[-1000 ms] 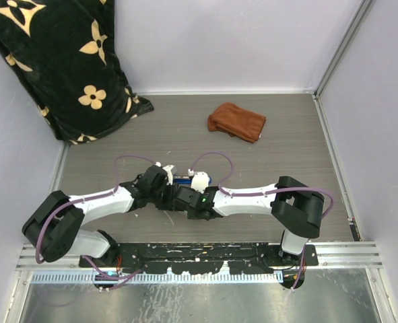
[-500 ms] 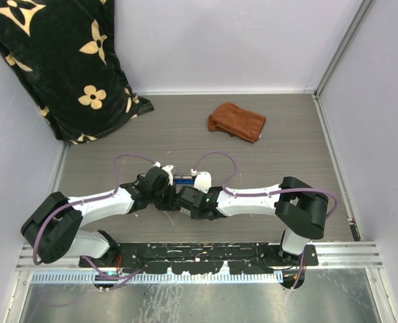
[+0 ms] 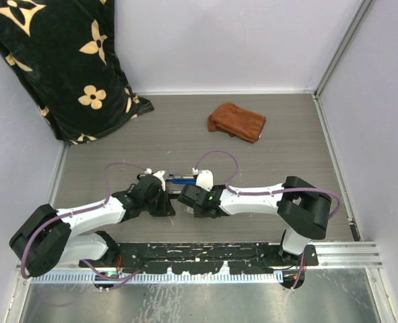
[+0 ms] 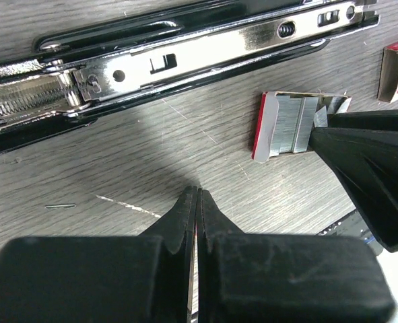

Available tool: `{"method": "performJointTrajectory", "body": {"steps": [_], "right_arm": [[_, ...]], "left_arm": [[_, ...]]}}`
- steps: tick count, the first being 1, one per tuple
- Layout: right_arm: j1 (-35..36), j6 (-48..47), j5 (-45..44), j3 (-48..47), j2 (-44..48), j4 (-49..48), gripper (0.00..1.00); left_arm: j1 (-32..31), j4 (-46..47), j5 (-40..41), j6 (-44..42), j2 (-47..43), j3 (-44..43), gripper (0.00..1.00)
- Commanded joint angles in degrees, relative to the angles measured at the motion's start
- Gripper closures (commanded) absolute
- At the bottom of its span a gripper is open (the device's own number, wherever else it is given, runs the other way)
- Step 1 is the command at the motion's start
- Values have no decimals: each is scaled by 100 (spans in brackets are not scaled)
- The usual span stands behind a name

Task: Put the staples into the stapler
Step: Pick up the staple from the center of the board.

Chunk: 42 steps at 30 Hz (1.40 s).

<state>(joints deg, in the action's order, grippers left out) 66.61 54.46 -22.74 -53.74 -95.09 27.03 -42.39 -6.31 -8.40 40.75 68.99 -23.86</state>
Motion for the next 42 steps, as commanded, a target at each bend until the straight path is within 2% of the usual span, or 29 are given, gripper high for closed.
{"method": "performJointTrajectory", "body": {"steps": [1, 4, 7, 10, 17, 24, 33, 39, 42], "right_arm": [[-34, -162, 64, 38, 14, -67, 70], [-36, -186, 103, 57, -25, -120, 70], [-34, -204, 75, 71, -36, -118, 69], [-25, -232, 68, 73, -65, -114, 69], [-25, -265, 8, 69, -140, -85, 71], [-25, -253, -22, 48, -95, -87, 76], [-26, -343, -65, -27, 311, -23, 77], [-42, -537, -33, -141, 704, 129, 77], [-101, -746, 105, -135, 908, 150, 77]], "left_arm": [[-41, 77, 48, 82, -159, 73, 96], [-38, 77, 127, 91, -347, -58, 72], [-38, 106, 161, 82, -327, -288, 57], [-39, 210, 131, 31, -70, -491, 52], [-62, 619, -228, -16, 747, -823, 51], [-88, 512, -175, -221, 1036, -943, 61], [-162, 309, -65, -369, 1257, -1031, 86], [-202, 39, -37, -587, 1198, -1203, 99], [-203, -220, 13, -833, 1193, -1367, 100]]}}
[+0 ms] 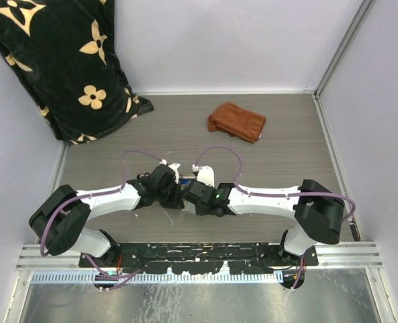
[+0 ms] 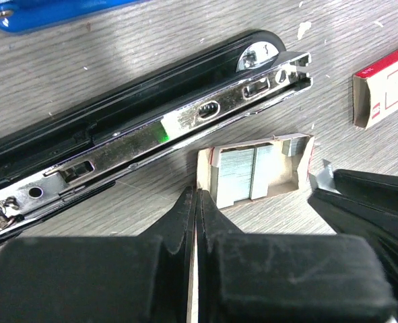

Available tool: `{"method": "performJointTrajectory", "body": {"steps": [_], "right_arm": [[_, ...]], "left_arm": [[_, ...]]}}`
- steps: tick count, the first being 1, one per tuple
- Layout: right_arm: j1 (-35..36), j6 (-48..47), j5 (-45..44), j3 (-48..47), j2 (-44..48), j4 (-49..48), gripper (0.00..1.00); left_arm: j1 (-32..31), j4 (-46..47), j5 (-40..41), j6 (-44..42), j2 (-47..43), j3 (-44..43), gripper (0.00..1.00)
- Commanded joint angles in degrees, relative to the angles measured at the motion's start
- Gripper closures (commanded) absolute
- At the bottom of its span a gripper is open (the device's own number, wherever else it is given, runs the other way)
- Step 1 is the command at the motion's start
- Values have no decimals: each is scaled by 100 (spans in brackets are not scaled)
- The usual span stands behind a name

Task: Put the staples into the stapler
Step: Pick up the staple from the center of the board.

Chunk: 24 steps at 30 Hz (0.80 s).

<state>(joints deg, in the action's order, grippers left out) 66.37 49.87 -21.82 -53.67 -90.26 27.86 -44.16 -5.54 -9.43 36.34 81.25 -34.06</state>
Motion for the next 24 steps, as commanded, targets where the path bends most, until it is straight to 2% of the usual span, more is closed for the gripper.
{"method": "performJointTrajectory", "body": {"steps": [1, 2, 6, 9, 14, 19, 24], "right_arm": [[-129, -368, 77, -122, 505, 67, 77], [-187, -459, 150, -100, 588, 47, 77], [-687, -1090, 673, -8, 827, -79, 77], [-1072, -1635, 1217, 19, 895, -262, 77], [-1492, -2684, 1943, -255, 764, -503, 78], [-1528, -3751, 2162, -652, 524, -487, 78], [-1539, -4549, 2341, -877, 369, -480, 77]], "left_arm": [[-30, -401, 132, -463, -22, -387, 100], [-31, -496, 165, -544, 4, -436, 98], [-29, -768, 417, -582, -37, -547, 65], [-26, -700, 655, -311, -267, -416, 52], [-15, -657, 948, 144, -757, -141, 40], [108, -773, 1073, 426, -1636, 148, 31], [868, -1696, 551, -14, -2415, -168, 24]]}}
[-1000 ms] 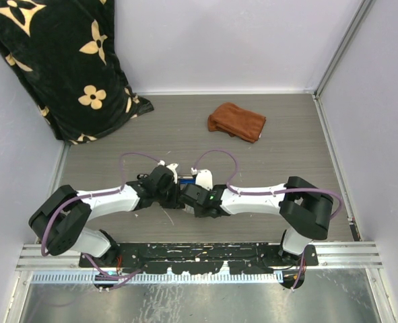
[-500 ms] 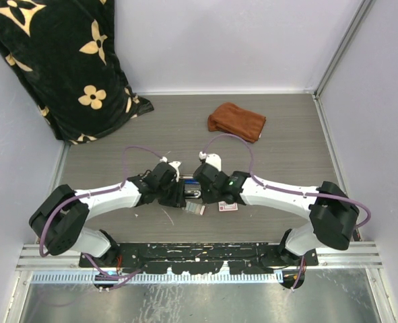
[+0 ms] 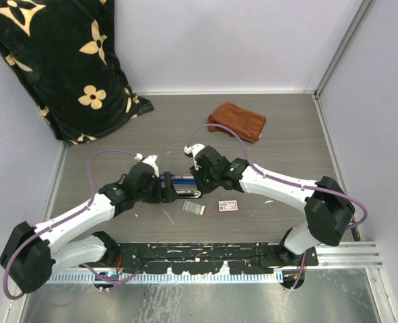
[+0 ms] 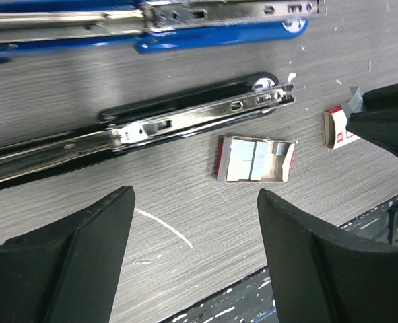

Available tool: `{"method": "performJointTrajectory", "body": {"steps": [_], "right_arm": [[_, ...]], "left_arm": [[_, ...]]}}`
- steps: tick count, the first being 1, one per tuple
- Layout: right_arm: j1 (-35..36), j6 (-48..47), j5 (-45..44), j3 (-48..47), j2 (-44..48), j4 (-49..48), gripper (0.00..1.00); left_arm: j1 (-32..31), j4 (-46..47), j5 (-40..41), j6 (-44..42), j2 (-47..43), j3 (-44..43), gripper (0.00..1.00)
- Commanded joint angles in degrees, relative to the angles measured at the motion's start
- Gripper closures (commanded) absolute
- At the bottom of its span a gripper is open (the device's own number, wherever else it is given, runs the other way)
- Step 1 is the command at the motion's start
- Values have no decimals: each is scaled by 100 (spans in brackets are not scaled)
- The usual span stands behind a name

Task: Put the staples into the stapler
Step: Pick up the staple from the center of the board, then adjust the stapler at the center of the board.

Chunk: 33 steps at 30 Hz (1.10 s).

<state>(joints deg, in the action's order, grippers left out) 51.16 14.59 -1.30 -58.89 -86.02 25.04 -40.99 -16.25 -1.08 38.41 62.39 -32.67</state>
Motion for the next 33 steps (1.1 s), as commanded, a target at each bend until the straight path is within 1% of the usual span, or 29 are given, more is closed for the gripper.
{"method": "performJointTrajectory", "body": {"steps": [1, 5, 8, 10, 13, 15, 19, 22, 23, 24, 28, 30, 33], "right_arm": [[-22, -1154, 308, -403, -89, -173, 76], [-36, -1677, 569, -671, -261, 25, 76], [-36, -2052, 726, -902, -420, 204, 75], [-36, -2309, 765, -1087, -539, 340, 75], [-40, -2612, 767, -1276, -708, 485, 74], [-36, -2786, 786, -1415, -849, 659, 75], [-37, -3041, 931, -1641, -1115, 868, 75], [-36, -3171, 1012, -1799, -1303, 1045, 75], [-36, -3187, 1031, -1821, -1351, 1054, 75], [-36, -3202, 1043, -1834, -1386, 1045, 75], [-36, -3232, 999, -1907, -1589, 959, 75], [-36, -3234, 1050, -1978, -1670, 935, 75], [-36, -3221, 1184, -2011, -1737, 933, 75]], "left_arm": [[761, -780, -479, -383, -680, -409, 23], [1790, -1446, -1471, -1090, -991, -1068, 20], [2438, -1928, -2089, -1773, -861, -1652, 19], [2688, -2060, -2345, -2059, -761, -1937, 19], [2761, -2002, -2331, -2225, -746, -2024, 18], [2774, -2128, -2311, -2333, -769, -2102, 18], [2777, -2359, -1865, -2455, -913, -2039, 16], [2774, -2409, -1818, -2287, -944, -1958, 15], [2780, -2349, -1818, -2136, -971, -1904, 14], [2778, -2206, -1853, -1786, -994, -1795, 13], [2778, -1031, -2286, -545, -1208, -824, 13], [2774, -562, -2183, -168, -1319, -331, 13], [2774, -294, -1928, 225, -1520, 152, 13]]}}
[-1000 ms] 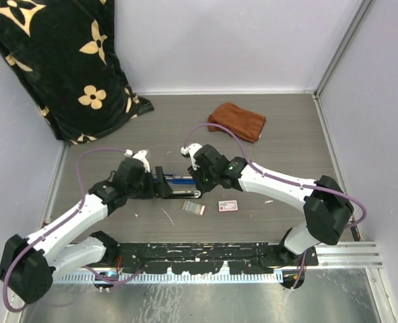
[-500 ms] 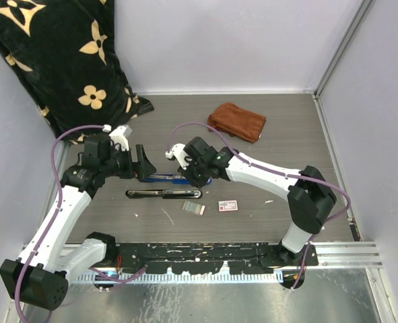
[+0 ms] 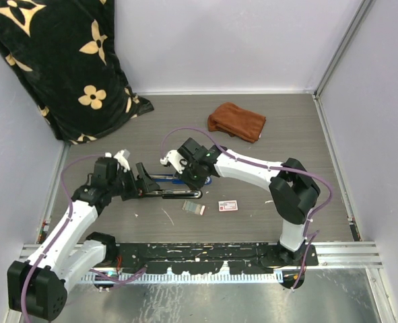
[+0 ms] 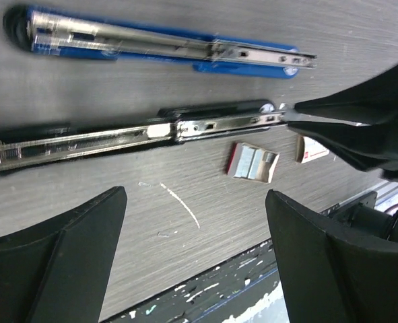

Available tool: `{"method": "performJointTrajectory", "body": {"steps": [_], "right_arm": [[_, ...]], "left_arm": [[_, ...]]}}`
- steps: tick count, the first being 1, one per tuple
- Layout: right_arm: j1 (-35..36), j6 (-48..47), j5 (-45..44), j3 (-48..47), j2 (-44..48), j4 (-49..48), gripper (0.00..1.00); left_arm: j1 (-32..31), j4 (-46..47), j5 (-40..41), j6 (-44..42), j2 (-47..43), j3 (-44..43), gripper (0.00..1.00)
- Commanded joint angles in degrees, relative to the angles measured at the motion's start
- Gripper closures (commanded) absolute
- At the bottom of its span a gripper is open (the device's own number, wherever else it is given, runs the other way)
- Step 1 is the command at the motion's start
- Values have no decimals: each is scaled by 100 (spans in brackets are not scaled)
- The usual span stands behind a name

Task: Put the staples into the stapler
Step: Adjust the stapler at the center of the board.

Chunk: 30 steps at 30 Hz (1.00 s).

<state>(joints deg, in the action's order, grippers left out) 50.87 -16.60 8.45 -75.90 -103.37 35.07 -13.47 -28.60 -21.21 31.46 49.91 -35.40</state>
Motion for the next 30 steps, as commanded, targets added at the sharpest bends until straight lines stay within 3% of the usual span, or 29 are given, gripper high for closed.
{"method": "performJointTrajectory", "body": {"steps": [1, 9, 30], "right_arm": [[-7, -90, 205, -292, -2, -70, 75], [-7, 150, 270, 87, 404, -402, 75], [-9, 526, 137, 557, 1094, -558, 75]], "left_arm": [[21, 1027, 144, 1043, -355, 580, 13], [23, 1634, 378, 1342, -214, 1309, 9], [21, 3104, 694, 575, 1748, 977, 9]]}}
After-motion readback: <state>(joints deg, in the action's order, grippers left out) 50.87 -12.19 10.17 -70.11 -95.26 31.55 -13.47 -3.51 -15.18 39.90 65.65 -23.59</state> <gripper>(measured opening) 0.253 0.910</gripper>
